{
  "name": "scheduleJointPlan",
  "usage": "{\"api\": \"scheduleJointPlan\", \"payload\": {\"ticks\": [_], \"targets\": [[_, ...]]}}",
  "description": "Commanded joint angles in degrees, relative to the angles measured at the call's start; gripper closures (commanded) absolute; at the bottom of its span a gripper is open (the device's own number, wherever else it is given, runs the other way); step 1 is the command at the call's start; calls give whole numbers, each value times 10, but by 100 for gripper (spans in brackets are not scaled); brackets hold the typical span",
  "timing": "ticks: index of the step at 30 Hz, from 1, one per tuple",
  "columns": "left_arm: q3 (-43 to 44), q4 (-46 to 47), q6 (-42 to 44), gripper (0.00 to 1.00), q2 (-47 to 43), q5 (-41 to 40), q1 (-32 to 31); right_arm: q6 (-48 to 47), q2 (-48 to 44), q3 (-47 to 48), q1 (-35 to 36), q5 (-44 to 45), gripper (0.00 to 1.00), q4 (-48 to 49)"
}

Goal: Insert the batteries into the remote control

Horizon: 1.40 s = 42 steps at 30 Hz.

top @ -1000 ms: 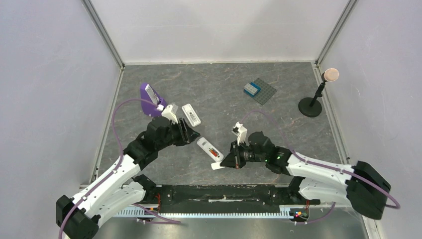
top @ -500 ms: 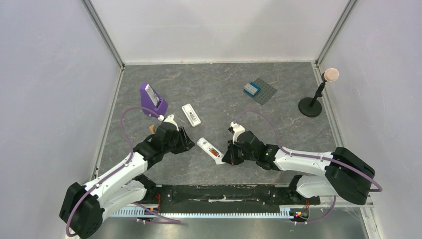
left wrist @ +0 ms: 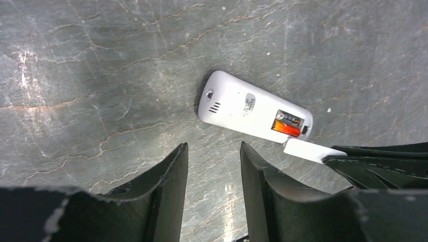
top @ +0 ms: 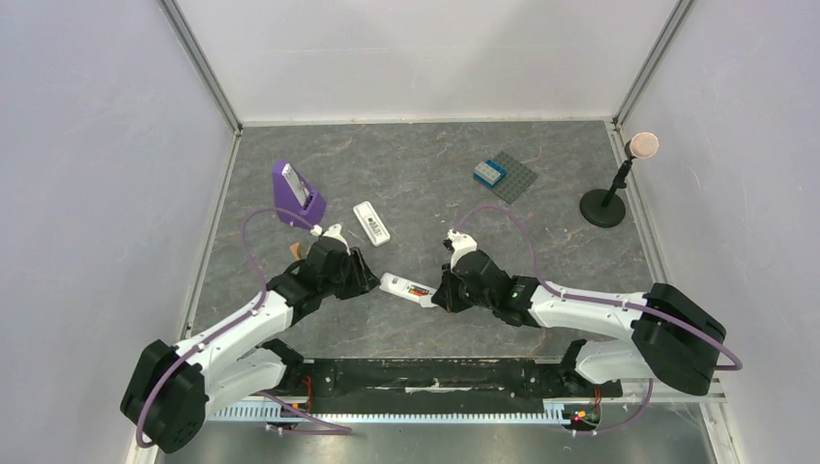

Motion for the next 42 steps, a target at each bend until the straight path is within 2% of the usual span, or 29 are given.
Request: {"api": "scheduleJointPlan", "payload": {"ticks": [1, 19, 23, 27, 35, 42], "targets": [[-11, 30, -6, 52, 16, 0, 5, -33, 9, 24, -1, 40, 100, -16], [-3, 80, -15, 53, 84, 33, 8, -42, 3, 48, -1, 123, 100, -61], [-4, 85, -13, 53, 89, 38, 8, -41, -3, 52, -1, 35, 100, -35], [-5, 85, -11, 53, 88, 37, 9, 1, -11, 61, -3, -66, 100, -6], [-8, 88, -9, 53, 87, 30, 10, 152, 1, 24, -70, -150, 100, 104], [-12, 117, -12, 53, 93, 49, 14, 216, 67, 22, -86, -166, 100, 144]]}}
